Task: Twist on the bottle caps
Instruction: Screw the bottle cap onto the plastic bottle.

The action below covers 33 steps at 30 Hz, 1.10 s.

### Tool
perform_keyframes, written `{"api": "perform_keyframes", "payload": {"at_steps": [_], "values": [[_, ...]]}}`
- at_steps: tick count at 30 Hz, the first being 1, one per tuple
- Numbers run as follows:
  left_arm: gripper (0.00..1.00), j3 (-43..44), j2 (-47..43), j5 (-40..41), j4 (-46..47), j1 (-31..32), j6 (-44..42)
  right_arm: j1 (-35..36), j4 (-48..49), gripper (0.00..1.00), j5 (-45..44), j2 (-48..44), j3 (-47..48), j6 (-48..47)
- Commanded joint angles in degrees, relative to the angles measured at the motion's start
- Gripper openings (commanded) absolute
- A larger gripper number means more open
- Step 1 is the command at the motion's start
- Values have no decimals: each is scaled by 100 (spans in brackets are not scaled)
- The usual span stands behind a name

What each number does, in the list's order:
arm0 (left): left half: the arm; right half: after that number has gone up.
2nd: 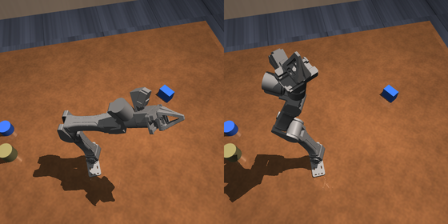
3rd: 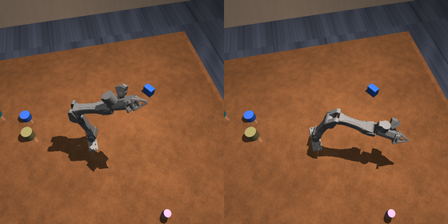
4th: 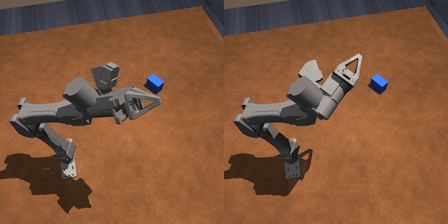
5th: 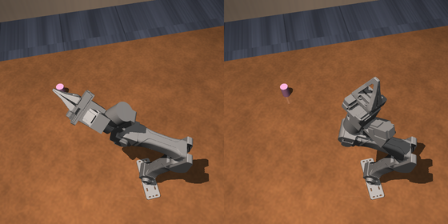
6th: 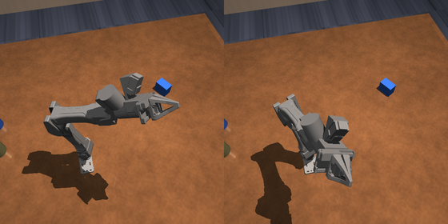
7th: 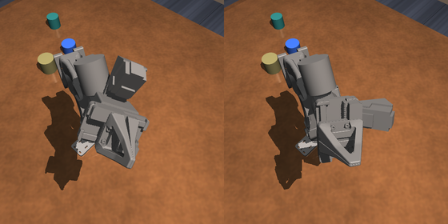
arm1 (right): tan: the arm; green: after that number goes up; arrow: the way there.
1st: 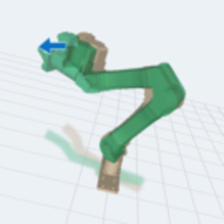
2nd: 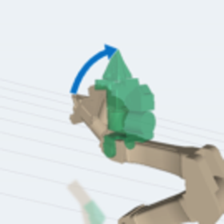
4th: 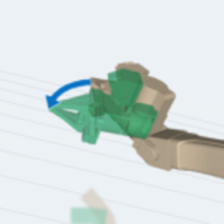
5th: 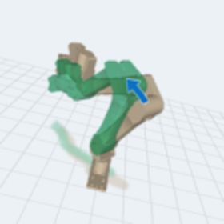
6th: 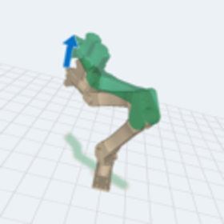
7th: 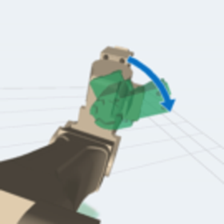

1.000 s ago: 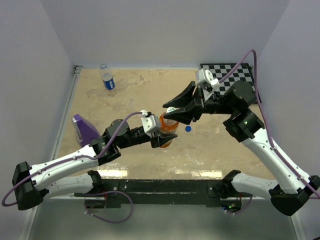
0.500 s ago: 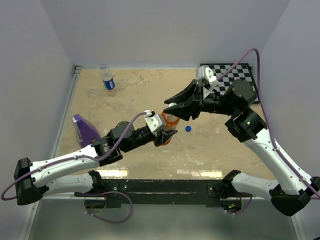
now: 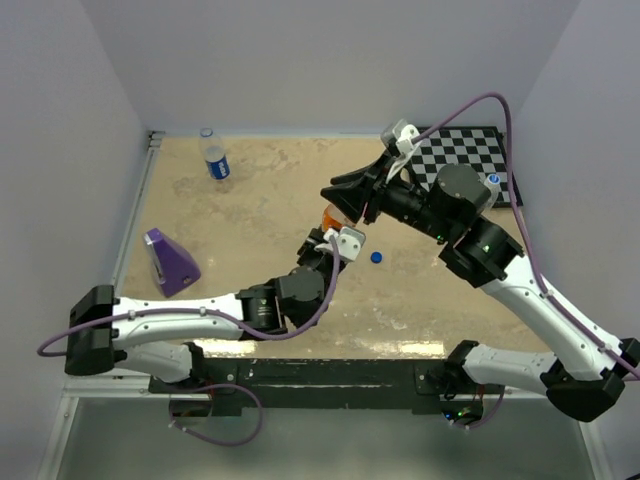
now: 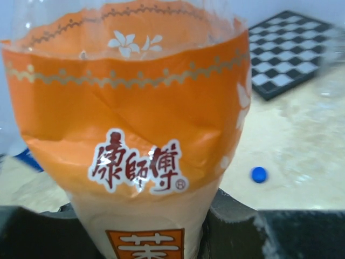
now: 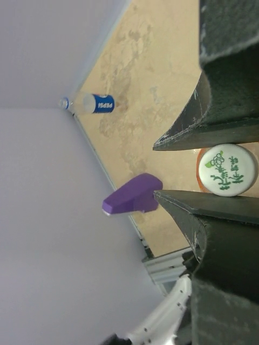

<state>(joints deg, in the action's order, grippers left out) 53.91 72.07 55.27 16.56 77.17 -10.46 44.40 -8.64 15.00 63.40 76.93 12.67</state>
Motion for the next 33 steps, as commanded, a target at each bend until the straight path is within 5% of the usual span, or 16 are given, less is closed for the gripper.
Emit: {"api": "perform_keyframes", "payload": {"at_steps": [1,5,8,10,14,18,19,25,33], "values": [[1,200,517,1661,2442,334,-2332,218,-436,0,-1482,261,-54,412],[0,-126,1036,2032,5263,439,-4609,244,-445,0,-1703,279,-99,509],[0,-214,1282,2111,6244,466,-5439,244,-182,0,-1571,112,-187,544],[0,-249,1283,2137,6202,466,-5397,244,-68,18,-1335,24,-204,561],[0,-372,854,2006,4723,457,-4285,244,55,51,-1246,-178,-99,430],[0,136,-7,351,122,11,86,227,205,68,-1009,-415,-20,254],[0,120,-200,-195,-263,-191,575,227,257,70,-956,-494,-11,202],[0,-380,-922,-2070,-408,-816,1185,86,591,79,-456,-881,-37,-71],[0,-891,-1652,-5066,-12,-1625,1511,-151,715,78,661,-838,42,-221]]}}
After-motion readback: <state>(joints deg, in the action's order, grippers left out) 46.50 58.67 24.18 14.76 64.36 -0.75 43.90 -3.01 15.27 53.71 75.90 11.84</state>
